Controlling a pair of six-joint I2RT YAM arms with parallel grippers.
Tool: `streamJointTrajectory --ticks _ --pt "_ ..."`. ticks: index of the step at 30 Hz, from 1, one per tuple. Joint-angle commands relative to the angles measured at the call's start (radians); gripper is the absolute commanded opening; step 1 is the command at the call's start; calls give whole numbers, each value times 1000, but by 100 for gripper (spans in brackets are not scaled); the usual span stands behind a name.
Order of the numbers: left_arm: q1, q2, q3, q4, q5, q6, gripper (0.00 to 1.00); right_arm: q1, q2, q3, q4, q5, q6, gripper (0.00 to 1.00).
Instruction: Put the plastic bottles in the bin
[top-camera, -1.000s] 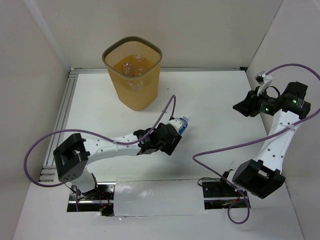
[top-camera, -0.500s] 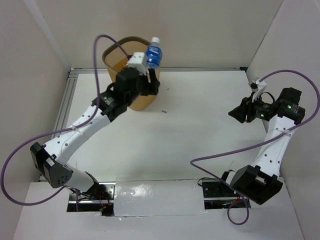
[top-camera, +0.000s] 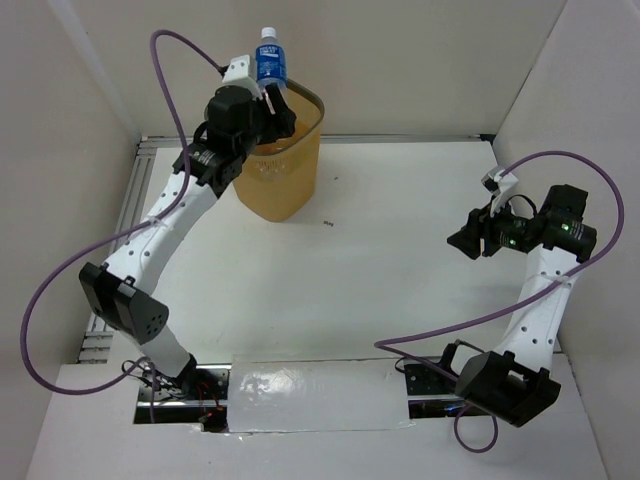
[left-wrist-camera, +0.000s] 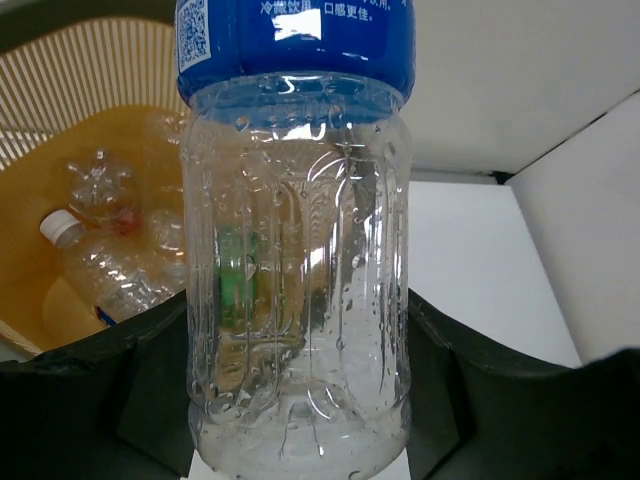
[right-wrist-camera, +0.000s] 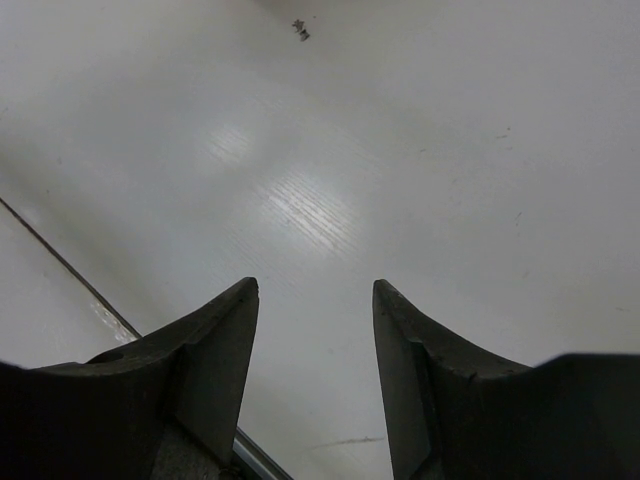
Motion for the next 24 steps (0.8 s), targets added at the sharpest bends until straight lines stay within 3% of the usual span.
streamJointTrajectory --ticks 1,6,8,9,10,19,22,24 --pt "10 60 42 -41 -18 17 44 5 -3 -6 41 3 -1 57" --pt "20 114 93 -63 -51 27 65 5 -3 -15 32 12 -22 69" --pt "29 128 124 -72 -37 27 83 5 -3 -27 32 31 -36 74" --pt "29 139 134 -72 -37 37 83 5 -3 -28 32 31 -36 78" --pt "29 139 148 -72 -28 37 100 5 -3 -40 32 41 -48 83" --pt "-3 88 240 -101 12 120 100 5 -3 -83 39 51 -54 94" --pt "-71 -49 130 -90 60 151 100 5 -3 -83 68 60 1 100" --pt "-149 -208 -55 -40 69 169 100 5 -14 -92 108 96 111 100"
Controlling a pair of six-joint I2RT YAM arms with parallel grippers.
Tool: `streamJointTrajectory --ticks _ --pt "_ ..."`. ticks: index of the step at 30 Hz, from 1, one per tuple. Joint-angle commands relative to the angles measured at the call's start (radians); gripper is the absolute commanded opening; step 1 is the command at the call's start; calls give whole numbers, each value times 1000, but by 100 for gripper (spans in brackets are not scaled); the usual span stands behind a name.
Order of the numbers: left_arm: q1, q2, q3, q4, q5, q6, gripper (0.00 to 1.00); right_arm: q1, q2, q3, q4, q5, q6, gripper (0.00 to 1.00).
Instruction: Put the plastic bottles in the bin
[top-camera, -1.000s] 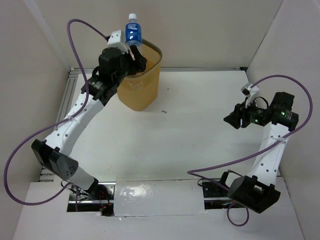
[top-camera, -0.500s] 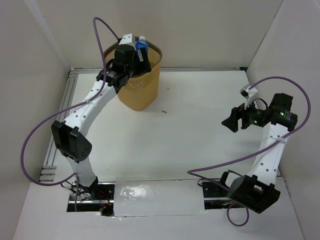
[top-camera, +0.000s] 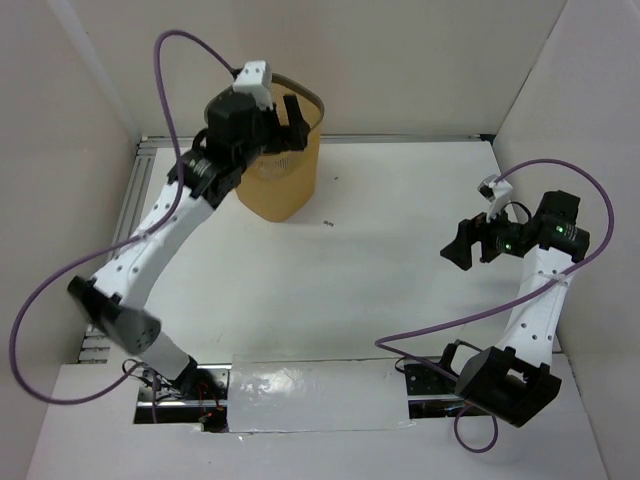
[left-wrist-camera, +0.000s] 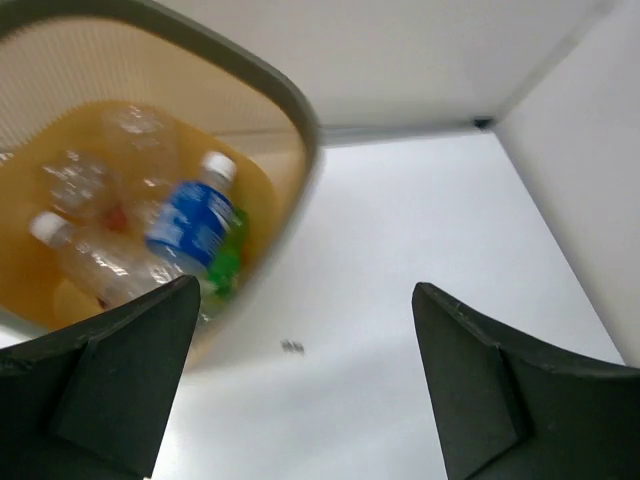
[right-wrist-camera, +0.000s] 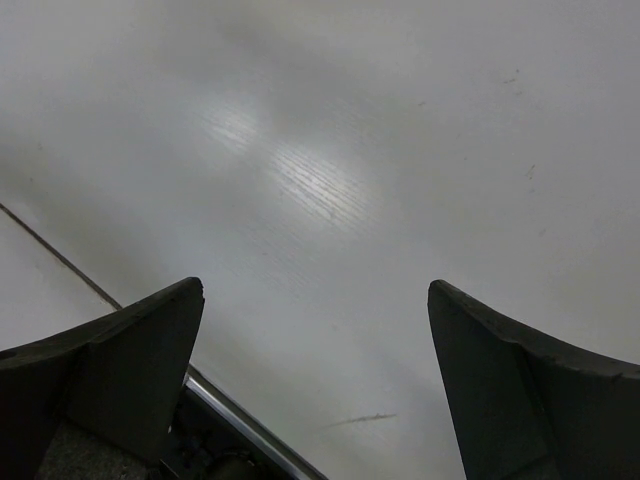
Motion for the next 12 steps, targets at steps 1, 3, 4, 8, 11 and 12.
streamJointTrajectory --ticks 1,3,4,8,11,12 --pt "-116 -264 -196 74 67 59 100 5 -23 -13 112 50 153 100" --pt "-159 -388 -424 140 121 32 100 5 -33 -13 189 97 283 100" --pt "-197 -449 -497 154 135 18 100 5 -43 -13 206 131 305 100" --pt "-294 -783 -802 154 106 -93 100 -17 -70 -23 265 164 341 100" --pt "-341 -908 -965 92 54 -153 100 -27 -93 -46 328 174 411 100" --pt "-342 -962 -987 70 42 -162 100 -28 -93 -55 338 162 411 100"
